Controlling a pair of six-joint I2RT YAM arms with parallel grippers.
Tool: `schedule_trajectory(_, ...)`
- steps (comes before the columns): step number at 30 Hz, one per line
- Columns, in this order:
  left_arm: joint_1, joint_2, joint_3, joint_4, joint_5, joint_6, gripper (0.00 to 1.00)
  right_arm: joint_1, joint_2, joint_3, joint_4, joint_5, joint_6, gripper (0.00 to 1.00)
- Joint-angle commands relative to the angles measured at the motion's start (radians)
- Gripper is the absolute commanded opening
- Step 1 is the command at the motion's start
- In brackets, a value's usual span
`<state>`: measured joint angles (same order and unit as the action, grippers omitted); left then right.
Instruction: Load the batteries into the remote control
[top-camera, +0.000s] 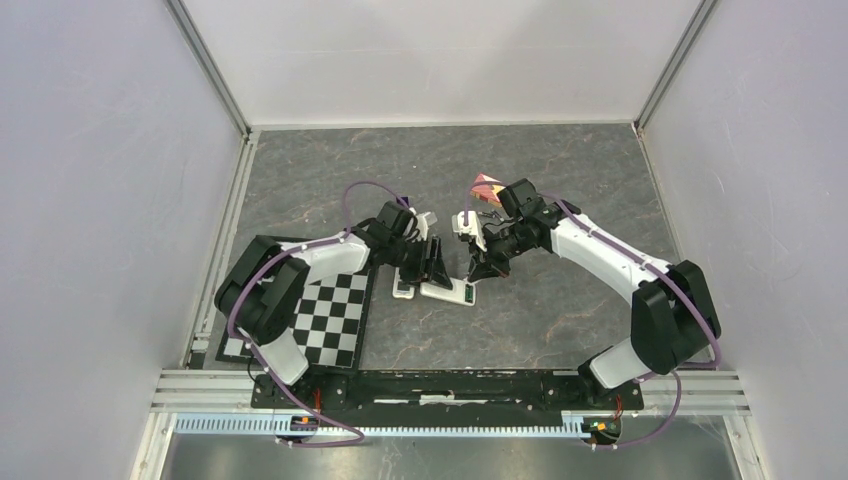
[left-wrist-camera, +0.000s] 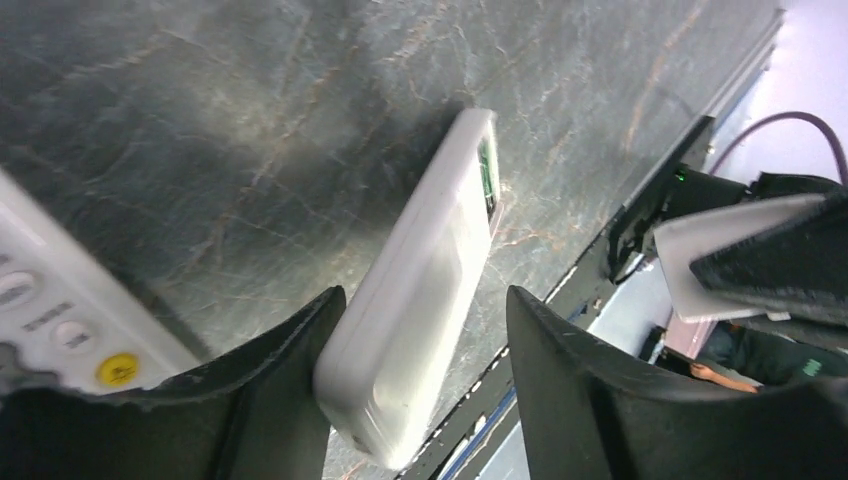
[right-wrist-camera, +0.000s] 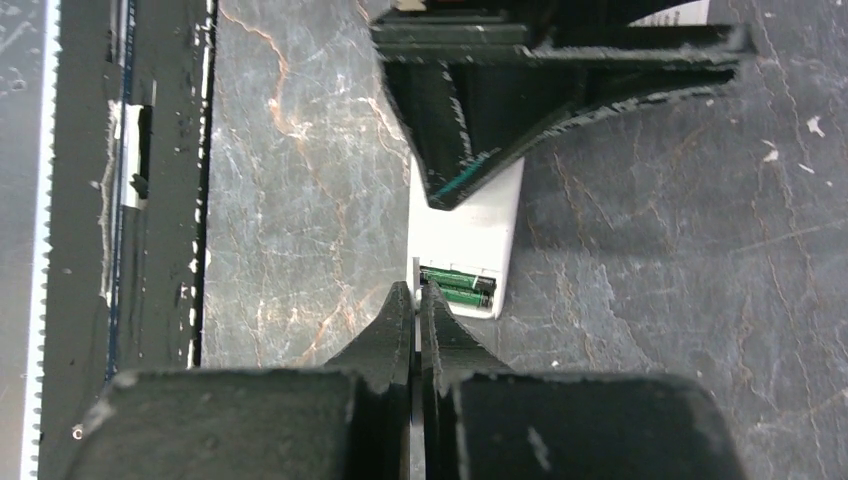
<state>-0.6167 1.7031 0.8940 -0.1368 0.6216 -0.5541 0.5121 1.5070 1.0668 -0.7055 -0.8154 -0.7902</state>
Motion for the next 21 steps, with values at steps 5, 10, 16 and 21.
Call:
schedule_trajectory(5, 0.017, -0.074, 0.071, -0.167, -0.192, 0.116, 0.78, -0.001, 0.003, 0.003, 0.029, -0.176, 0.002, 0.0)
schedule_trajectory(10, 0.029, -0.182, 0.088, -0.217, -0.252, 0.132, 0.86, 0.001, 0.009, 0.011, 0.062, -0.182, 0.083, 0.0)
schedule_trajectory(16, 0.037, -0.306, 0.094, -0.239, -0.283, 0.137, 1.0, 0.005, -0.021, -0.027, 0.306, 0.128, 0.497, 0.0)
schedule_trajectory(21, 0.037, -0.392, 0.057, -0.161, -0.13, 0.14, 0.98, 0.012, -0.052, -0.033, 0.312, 0.042, 0.541, 0.0)
